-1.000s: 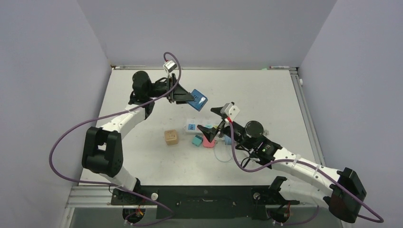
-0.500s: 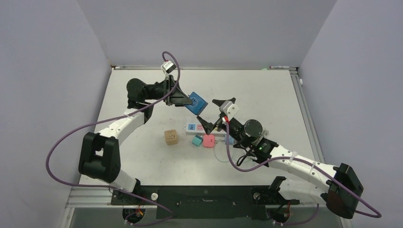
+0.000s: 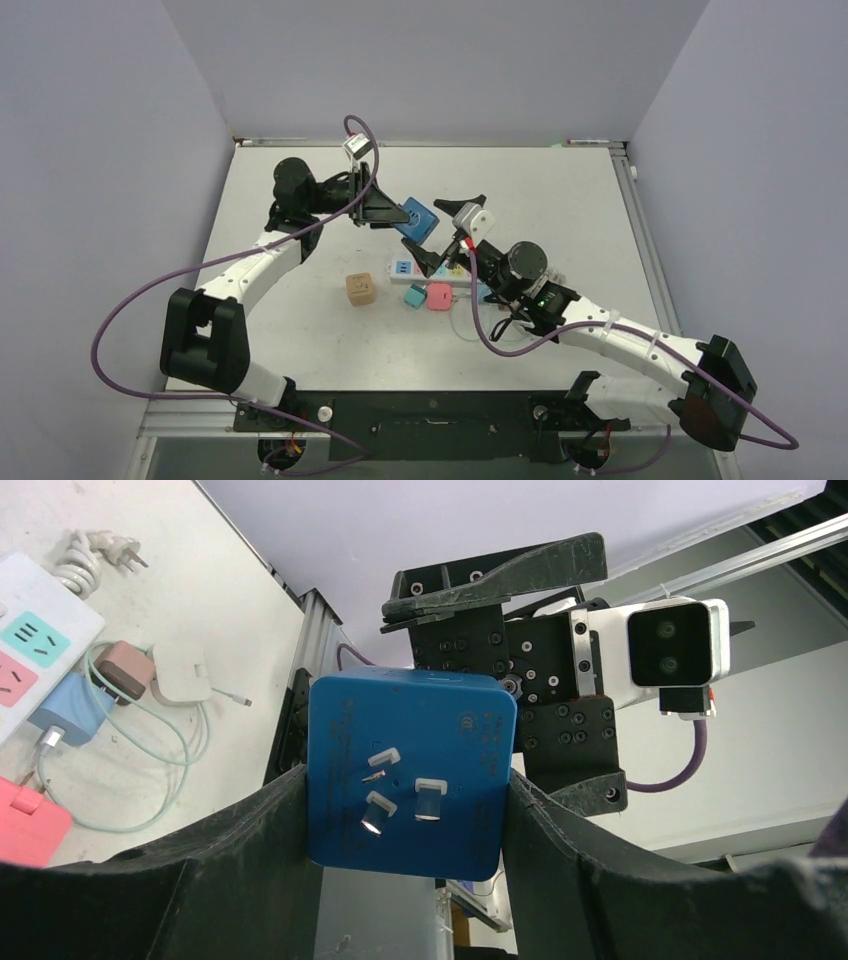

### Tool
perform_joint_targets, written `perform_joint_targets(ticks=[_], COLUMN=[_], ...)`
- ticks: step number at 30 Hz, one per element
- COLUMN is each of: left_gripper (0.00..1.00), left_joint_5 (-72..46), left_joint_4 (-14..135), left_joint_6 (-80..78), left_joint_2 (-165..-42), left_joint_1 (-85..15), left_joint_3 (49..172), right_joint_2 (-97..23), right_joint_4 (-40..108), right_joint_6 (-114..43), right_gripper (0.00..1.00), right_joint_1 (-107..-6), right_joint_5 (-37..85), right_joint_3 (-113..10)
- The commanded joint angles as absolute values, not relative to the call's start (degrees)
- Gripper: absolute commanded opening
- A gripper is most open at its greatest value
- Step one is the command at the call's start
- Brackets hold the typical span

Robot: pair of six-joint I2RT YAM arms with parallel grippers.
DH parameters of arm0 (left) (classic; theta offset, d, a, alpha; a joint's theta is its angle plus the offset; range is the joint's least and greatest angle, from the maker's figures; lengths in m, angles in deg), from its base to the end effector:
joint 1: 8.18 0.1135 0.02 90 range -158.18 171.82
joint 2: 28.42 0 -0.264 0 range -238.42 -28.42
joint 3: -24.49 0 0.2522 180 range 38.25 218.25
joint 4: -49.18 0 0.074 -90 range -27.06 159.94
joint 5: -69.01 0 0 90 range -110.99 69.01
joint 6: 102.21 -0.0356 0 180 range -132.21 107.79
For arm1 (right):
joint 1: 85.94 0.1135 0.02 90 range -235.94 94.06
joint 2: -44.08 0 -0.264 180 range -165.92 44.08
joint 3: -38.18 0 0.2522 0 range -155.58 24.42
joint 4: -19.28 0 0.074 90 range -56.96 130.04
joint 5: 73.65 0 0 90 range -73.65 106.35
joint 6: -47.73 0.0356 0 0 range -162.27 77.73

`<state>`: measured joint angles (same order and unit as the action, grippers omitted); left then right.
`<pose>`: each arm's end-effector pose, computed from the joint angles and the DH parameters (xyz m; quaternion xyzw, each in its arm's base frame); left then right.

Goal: Insert the plug
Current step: Pick up the plug from the center of the board.

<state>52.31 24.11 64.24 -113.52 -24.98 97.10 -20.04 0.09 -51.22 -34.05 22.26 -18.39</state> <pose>0.3021 -0.1268 0.3403 0.1546 0.6669 -0.7114 0.1586 0.1588 0.2084 0.3400 -0.3539 0.5238 0.3137 0.7085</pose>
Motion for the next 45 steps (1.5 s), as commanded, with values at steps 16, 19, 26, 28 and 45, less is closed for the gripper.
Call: perform_joint_targets(ticks=[16, 19, 26, 28, 45], left_gripper=[0.43, 0.99, 0.96, 0.96, 0.96], left_joint_5=[52.13, 51.31, 36.31, 30.37, 21.37], left_joint_4=[18.72, 27.62, 91.04, 96.82, 97.76], left_joint_6=[68.5, 61.47, 9.12, -0.15, -60.12], left_joint_2=[-110.66, -110.11, -113.91, -114.49, -100.58], left_joint_1=[-25.64, -24.85, -22.68, -22.73, -23.24], left_joint_3=[98.16, 99.84, 122.85, 127.12, 105.5], right_joint_2=[-24.72, -25.14, -32.54, -34.1, -38.59], right_joint_4=[6.05, 13.71, 34.93, 37.68, 32.46], right_joint_6=[-51.01, -42.04, -27.56, -25.72, -6.85], right_gripper=[0.18, 0.09, 0.05, 0.05, 0.05], right_joint_1=[-35.41, -42.36, -57.72, -59.68, -63.19], right_joint_5=[26.22, 33.46, 55.66, 60.46, 84.99], right_joint_3=[-28.79, -33.43, -47.15, -48.48, -45.74])
